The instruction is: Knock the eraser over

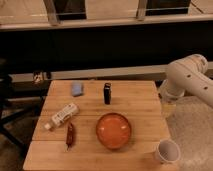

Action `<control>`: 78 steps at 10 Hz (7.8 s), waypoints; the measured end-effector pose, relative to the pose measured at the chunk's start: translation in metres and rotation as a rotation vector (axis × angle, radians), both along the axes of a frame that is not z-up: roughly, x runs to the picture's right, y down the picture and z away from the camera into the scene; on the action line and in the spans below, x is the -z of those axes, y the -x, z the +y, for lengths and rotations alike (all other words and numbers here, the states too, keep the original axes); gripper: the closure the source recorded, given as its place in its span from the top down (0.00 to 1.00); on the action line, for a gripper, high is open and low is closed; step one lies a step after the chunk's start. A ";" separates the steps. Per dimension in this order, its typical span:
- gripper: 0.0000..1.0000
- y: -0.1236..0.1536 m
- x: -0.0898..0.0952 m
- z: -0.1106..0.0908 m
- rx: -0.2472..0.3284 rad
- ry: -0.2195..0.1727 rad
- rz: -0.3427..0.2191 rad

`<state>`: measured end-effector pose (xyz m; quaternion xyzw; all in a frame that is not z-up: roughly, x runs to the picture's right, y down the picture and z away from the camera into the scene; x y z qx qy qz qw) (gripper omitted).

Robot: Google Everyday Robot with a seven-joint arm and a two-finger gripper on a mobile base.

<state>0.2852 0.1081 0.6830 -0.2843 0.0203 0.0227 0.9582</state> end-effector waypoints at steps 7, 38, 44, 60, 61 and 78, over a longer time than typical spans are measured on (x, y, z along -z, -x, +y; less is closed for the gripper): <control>0.80 0.000 0.000 0.000 0.000 0.000 0.000; 0.80 0.102 -0.064 -0.056 0.129 -0.041 -0.036; 0.80 0.124 -0.073 -0.063 0.167 -0.060 -0.044; 0.80 0.151 -0.096 -0.071 0.240 -0.091 -0.061; 0.80 0.153 -0.098 -0.072 0.245 -0.093 -0.064; 0.80 0.169 -0.120 -0.081 0.300 -0.118 -0.090</control>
